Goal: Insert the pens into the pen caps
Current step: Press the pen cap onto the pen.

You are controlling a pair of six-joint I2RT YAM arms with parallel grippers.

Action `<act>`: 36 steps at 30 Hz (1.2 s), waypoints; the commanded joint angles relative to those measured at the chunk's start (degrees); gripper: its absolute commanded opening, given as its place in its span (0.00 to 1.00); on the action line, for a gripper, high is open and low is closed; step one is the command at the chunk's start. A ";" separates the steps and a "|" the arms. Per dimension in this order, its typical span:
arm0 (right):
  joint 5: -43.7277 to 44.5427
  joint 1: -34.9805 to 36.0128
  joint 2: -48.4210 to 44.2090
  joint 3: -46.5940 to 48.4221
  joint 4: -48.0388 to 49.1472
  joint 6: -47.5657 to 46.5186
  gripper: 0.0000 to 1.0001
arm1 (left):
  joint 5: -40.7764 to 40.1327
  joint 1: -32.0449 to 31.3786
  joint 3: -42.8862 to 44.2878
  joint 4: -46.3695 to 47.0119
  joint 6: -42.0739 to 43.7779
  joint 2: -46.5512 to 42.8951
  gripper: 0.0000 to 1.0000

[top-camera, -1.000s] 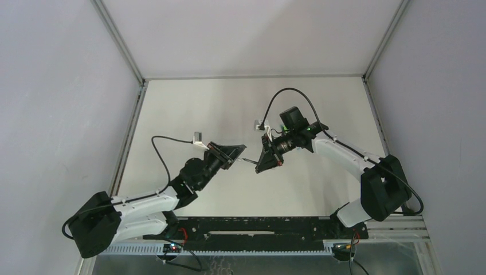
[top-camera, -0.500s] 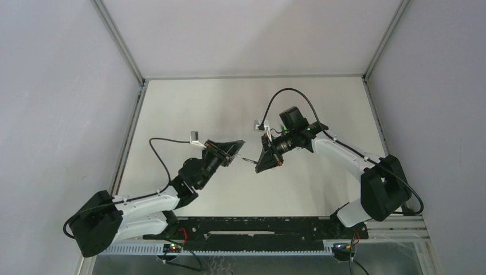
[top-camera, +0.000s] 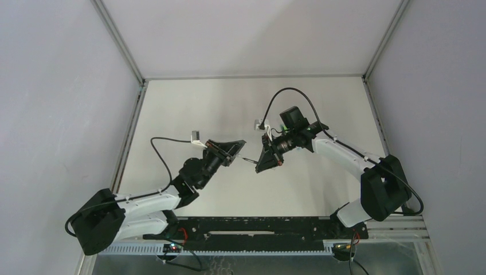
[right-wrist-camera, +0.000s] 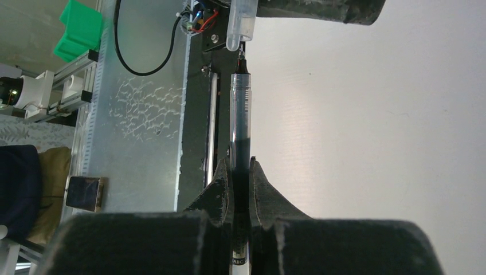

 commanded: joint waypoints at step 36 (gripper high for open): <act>1.35 0.77 -1.62 1.93 2.34 2.50 0.00 | 6.25 -1.13 1.53 7.97 2.91 6.97 0.00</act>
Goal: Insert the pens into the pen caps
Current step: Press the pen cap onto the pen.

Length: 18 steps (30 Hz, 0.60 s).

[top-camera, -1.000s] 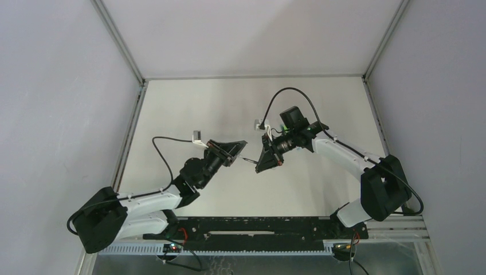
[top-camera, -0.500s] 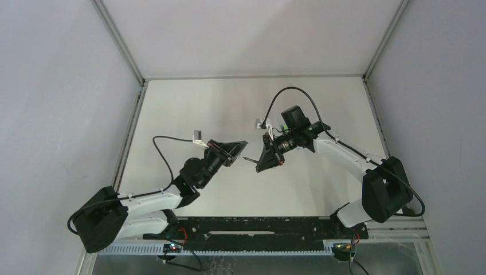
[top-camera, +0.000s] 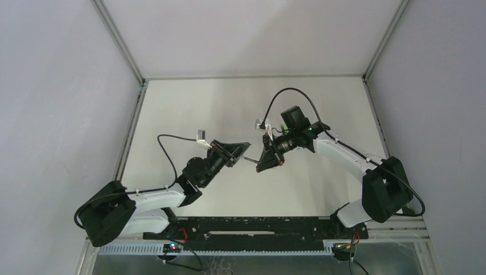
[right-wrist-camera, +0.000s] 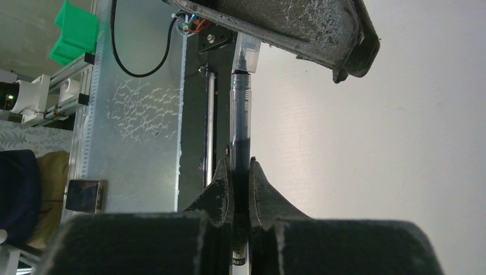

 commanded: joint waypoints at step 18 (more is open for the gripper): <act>5.14 2.04 -3.68 -0.13 8.80 8.37 0.00 | -3.54 -7.00 4.06 7.91 1.54 7.99 0.00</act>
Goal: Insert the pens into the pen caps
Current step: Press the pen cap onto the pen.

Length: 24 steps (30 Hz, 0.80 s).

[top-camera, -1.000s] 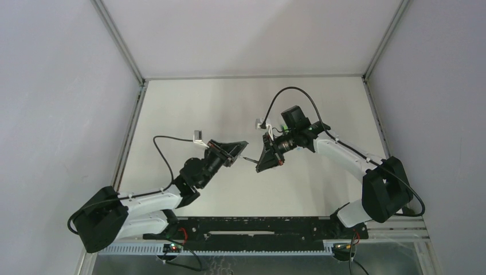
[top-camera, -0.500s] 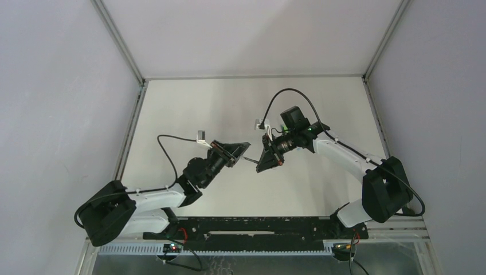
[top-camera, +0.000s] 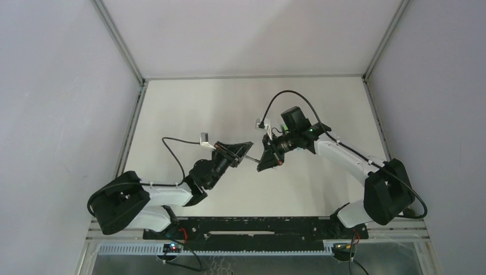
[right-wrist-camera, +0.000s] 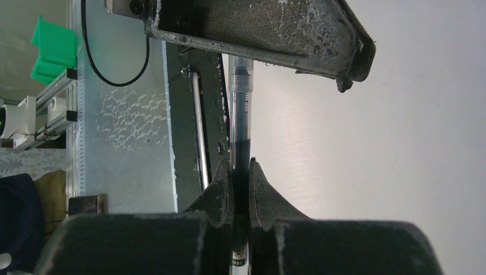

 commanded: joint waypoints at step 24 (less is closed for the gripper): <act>-8.86 -8.92 -10.06 -6.14 24.03 16.01 0.00 | 14.15 -17.28 14.79 4.81 1.61 15.25 0.00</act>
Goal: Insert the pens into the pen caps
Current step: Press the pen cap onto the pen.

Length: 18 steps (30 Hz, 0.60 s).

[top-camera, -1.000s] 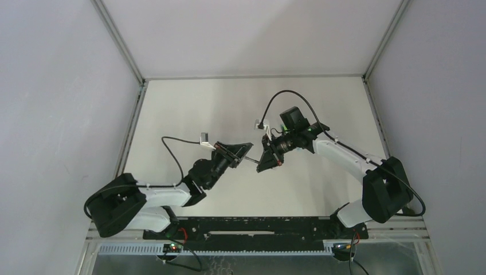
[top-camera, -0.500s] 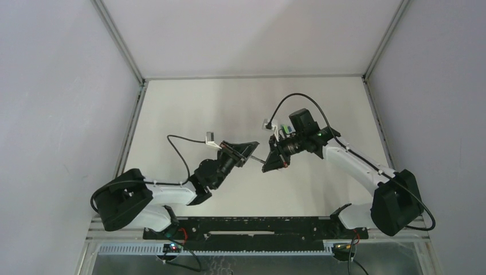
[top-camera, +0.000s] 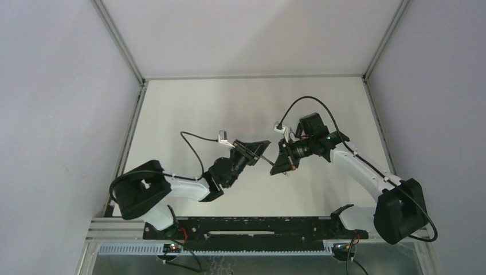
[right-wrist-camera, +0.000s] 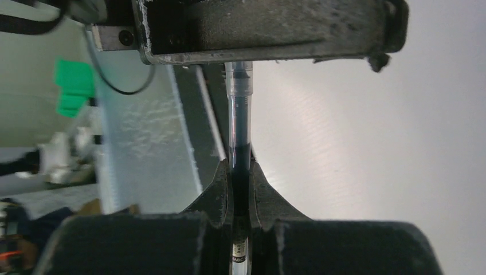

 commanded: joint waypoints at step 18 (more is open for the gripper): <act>-3.59 -3.97 0.32 0.11 24.97 4.68 0.00 | 9.30 -11.84 1.72 12.43 -5.44 6.27 0.00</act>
